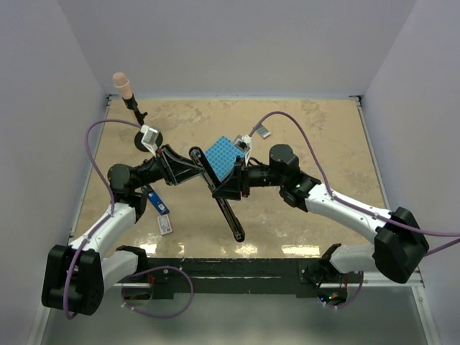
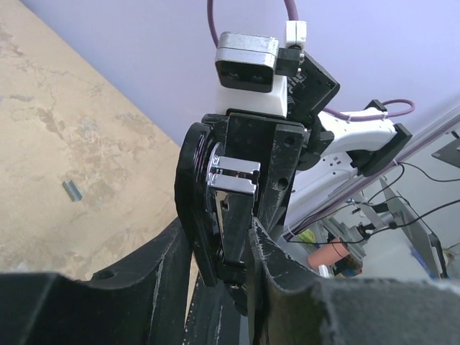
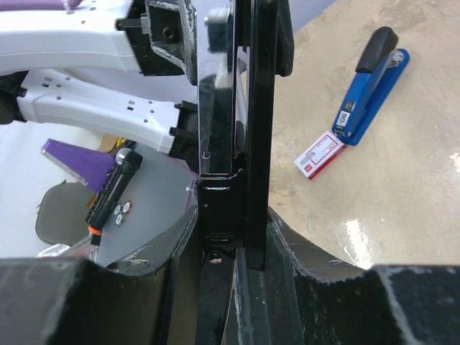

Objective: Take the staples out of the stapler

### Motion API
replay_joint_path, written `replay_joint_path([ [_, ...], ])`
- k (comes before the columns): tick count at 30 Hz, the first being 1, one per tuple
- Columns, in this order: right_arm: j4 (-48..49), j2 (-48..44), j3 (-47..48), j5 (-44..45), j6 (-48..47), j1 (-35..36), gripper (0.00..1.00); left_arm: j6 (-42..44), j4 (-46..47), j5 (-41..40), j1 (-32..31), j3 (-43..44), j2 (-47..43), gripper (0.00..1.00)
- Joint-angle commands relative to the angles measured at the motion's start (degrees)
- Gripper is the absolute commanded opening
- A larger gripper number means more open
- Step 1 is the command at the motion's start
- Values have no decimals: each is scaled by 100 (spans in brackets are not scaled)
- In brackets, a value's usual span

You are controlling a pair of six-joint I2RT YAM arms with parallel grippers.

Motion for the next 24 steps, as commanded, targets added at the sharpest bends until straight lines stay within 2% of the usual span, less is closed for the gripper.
replay_joint_path([
  [1,-448,-238,248,586,-265,-46,32,575,-663,-559,42,153,-223,0],
  [2,-615,-291,353,771,-362,-46,37,681,-1074,-630,42,180,-293,0],
  [3,-904,-326,406,1164,-528,-46,49,778,-1322,-709,34,215,-337,0],
  [6,-1274,-423,547,1624,-819,-46,64,1174,-2263,-1078,42,355,-443,0],
  [10,-1618,-441,696,2169,-1057,-11,75,1490,-3001,-1395,42,540,-461,0],
  [14,-1943,-353,898,2775,-1312,94,75,1596,-3731,-1571,42,777,-443,0],
  [20,-2242,-37,1268,3531,-1620,393,70,1535,-4276,-1747,42,953,-364,0],
  [24,-2462,262,1602,4049,-1804,831,69,1535,-4558,-1773,42,1059,-250,0],
])
